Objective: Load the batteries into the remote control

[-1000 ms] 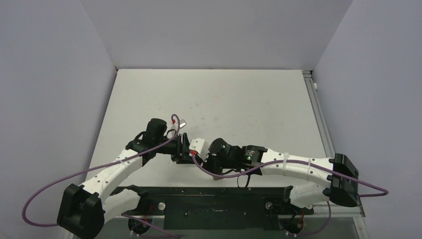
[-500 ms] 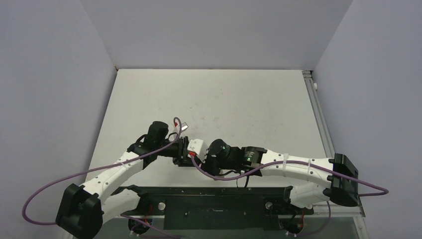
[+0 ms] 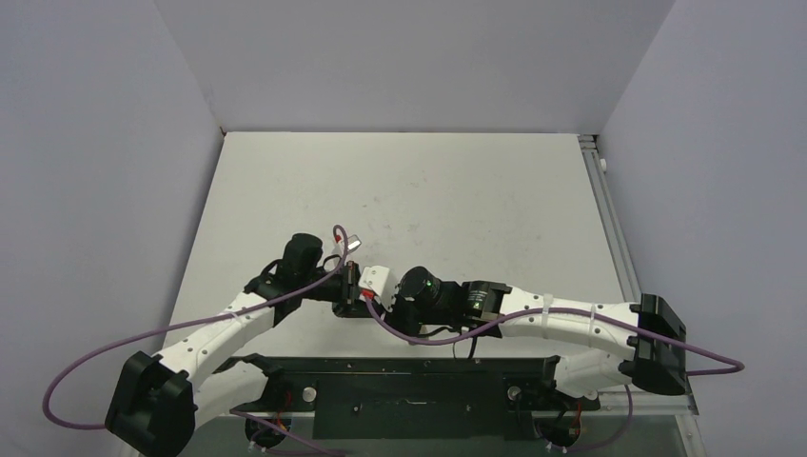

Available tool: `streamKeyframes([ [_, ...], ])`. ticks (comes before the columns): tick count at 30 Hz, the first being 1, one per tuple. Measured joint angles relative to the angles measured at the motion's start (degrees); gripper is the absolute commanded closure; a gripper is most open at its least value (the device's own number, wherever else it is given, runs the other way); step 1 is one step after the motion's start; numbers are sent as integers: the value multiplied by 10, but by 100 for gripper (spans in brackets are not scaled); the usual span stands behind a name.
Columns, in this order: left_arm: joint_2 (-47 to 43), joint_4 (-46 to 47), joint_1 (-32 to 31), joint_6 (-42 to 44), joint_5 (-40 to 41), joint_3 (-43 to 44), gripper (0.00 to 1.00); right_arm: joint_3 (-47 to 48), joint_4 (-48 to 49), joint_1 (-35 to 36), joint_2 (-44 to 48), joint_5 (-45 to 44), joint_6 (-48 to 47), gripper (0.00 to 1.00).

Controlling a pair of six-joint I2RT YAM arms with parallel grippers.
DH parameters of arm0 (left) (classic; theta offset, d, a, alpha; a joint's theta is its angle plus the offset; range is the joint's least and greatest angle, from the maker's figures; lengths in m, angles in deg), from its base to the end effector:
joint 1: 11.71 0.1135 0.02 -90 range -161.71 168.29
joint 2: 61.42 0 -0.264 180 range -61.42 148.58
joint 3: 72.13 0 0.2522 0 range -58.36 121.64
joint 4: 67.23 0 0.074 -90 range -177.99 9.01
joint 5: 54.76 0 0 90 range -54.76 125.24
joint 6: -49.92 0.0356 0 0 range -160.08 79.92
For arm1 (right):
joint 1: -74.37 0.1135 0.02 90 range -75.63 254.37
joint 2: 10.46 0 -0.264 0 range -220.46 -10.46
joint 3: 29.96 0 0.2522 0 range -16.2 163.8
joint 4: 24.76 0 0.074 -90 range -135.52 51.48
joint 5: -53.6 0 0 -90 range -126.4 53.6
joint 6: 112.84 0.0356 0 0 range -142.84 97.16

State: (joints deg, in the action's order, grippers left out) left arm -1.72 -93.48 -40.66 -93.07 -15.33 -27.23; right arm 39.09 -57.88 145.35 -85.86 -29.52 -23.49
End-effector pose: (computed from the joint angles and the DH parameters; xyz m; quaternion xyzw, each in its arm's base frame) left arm 0.1648 -0.1226 0.2136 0.0017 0.8418 -0.5391 0.0280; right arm 0.0900 0.2742 0.2716 -0.5490 0.7170 0.2897 0.3170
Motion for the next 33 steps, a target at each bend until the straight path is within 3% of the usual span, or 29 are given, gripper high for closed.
streamKeyframes([
  [7,-8,23,-2,-17,-3,-9,100,0,0,0,15,1,2,56],
  [12,-10,33,-2,-27,-7,-12,100,0,-2,0,17,3,2,54],
  [33,-10,55,-2,-39,-22,-18,100,-10,-17,4,25,2,1,64],
])
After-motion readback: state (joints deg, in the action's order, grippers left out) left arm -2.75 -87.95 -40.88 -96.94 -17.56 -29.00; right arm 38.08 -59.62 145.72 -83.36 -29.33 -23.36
